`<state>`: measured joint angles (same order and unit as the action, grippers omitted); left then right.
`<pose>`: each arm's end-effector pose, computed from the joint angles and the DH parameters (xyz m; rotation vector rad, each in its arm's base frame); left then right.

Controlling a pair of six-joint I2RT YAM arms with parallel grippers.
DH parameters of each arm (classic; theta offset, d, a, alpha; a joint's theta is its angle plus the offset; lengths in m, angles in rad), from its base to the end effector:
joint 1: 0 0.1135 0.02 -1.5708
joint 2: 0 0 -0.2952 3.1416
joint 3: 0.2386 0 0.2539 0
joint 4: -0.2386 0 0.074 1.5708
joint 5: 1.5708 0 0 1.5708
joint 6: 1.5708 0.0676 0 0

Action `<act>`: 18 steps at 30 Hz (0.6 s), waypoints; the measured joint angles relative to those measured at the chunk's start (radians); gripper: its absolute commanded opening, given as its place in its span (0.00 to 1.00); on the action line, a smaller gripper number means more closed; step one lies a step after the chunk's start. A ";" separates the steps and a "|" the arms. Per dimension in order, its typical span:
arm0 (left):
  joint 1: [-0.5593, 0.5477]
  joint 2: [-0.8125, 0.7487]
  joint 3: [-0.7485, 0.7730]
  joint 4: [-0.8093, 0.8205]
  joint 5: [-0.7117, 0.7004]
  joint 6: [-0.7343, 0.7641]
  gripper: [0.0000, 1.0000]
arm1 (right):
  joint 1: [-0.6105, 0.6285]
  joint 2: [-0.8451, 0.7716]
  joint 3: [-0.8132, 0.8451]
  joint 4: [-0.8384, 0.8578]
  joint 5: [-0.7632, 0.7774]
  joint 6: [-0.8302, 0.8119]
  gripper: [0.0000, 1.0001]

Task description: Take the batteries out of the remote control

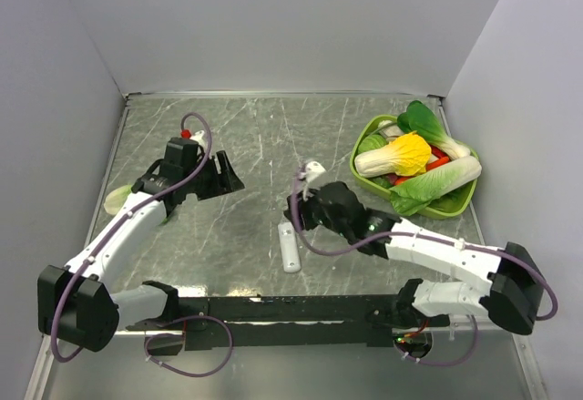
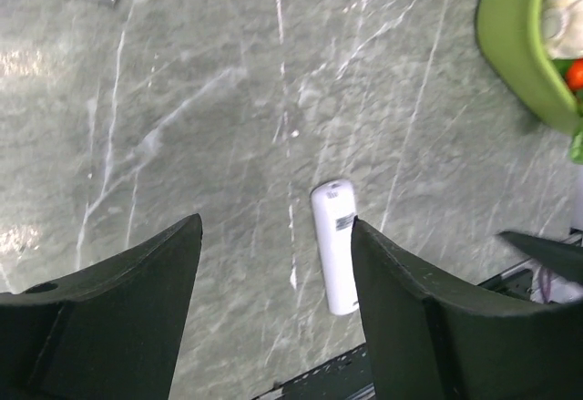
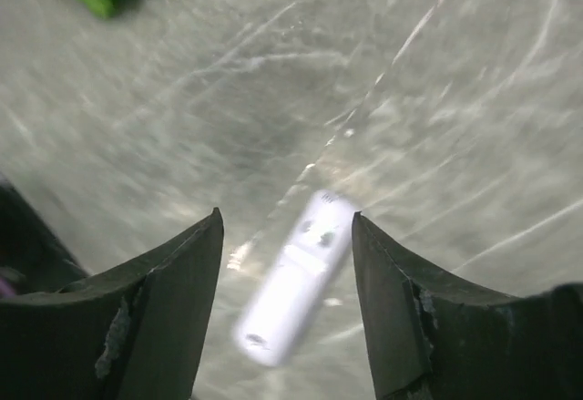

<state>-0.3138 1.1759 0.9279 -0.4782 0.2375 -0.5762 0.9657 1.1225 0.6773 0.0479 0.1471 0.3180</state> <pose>0.2469 -0.0969 0.2908 -0.1848 2.3758 -0.7165 0.1620 0.2168 0.2729 -0.5509 1.9534 0.6872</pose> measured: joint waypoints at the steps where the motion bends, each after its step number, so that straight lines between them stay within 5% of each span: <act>1: 0.001 -0.003 -0.009 -0.002 0.000 0.002 0.71 | -0.003 0.023 0.053 -0.053 -0.012 -0.096 0.56; 8: 0.008 0.000 -0.026 0.003 0.035 0.016 0.68 | -0.056 0.153 0.134 -0.320 -0.086 -0.362 0.53; 18: 0.008 0.086 -0.036 0.005 0.146 0.017 0.66 | -0.057 0.275 0.135 -0.435 -0.120 -0.146 0.48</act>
<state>-0.3061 1.2617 0.8921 -0.4736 0.3840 -0.5594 0.9089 1.3979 0.8124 -0.3870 0.0269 0.1722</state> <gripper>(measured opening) 0.658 0.506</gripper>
